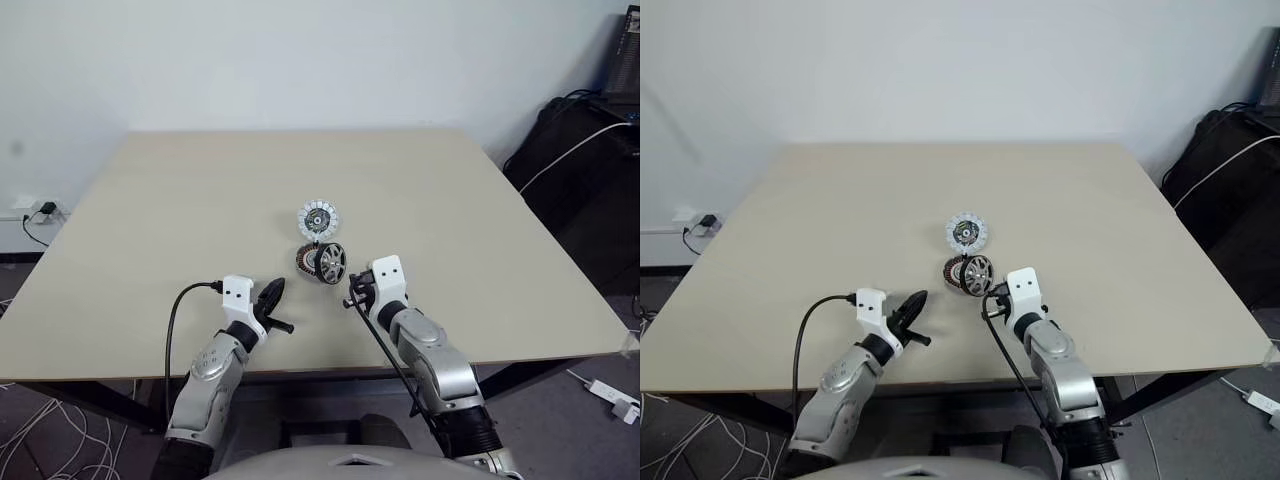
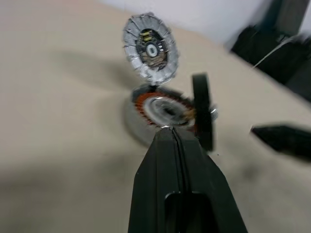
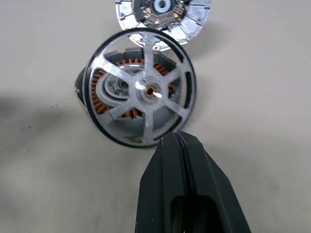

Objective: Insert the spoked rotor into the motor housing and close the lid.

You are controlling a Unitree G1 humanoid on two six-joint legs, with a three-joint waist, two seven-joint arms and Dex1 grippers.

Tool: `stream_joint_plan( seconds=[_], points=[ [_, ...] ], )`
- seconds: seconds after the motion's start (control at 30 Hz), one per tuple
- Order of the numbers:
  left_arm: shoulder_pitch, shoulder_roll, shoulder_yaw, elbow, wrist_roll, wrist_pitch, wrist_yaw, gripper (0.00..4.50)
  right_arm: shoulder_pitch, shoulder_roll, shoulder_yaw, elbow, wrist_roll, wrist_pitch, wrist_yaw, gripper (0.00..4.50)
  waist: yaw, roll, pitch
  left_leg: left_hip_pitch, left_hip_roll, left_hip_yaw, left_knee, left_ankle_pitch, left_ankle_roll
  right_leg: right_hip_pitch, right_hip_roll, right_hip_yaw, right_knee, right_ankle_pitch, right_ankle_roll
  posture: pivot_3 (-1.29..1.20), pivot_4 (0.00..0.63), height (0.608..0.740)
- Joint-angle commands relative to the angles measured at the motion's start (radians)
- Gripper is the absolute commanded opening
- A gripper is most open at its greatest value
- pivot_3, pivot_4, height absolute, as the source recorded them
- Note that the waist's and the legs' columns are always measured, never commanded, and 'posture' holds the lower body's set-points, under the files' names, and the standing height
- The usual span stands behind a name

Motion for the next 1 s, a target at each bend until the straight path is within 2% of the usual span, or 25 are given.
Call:
stream_joint_plan(
  seconds=[0.03,0.17,1.0],
  points=[
    [0.01,-0.025,-0.002,-0.053,0.018,-0.04,0.013,0.0,-0.039,0.004,-0.006,0.015,0.019,-0.021,0.024,0.38,0.0,0.0,0.0,0.0,0.0,0.0,0.0,0.0,0.0,0.0,-0.001,0.0,0.0,0.0,0.0,0.0,0.0,0.74],
    [0.019,-0.037,0.005,-0.056,0.022,-0.044,0.017,0.0,-0.06,0.005,0.014,0.035,0.002,-0.019,0.031,1.53,-0.001,0.0,0.0,0.0,0.0,0.0,0.0,0.0,0.0,0.0,-0.002,0.0,0.0,0.0,0.0,0.0,0.0,0.74],
    [0.015,-0.068,0.022,-0.051,0.007,-0.033,-0.002,0.0,-0.188,-0.004,0.013,0.222,-0.003,-0.038,0.074,1.53,-0.003,0.001,0.001,0.0,0.0,0.0,0.001,0.0,0.001,0.0,0.0,-0.001,0.001,0.0,0.0,0.0,0.0,0.74]
  ],
)
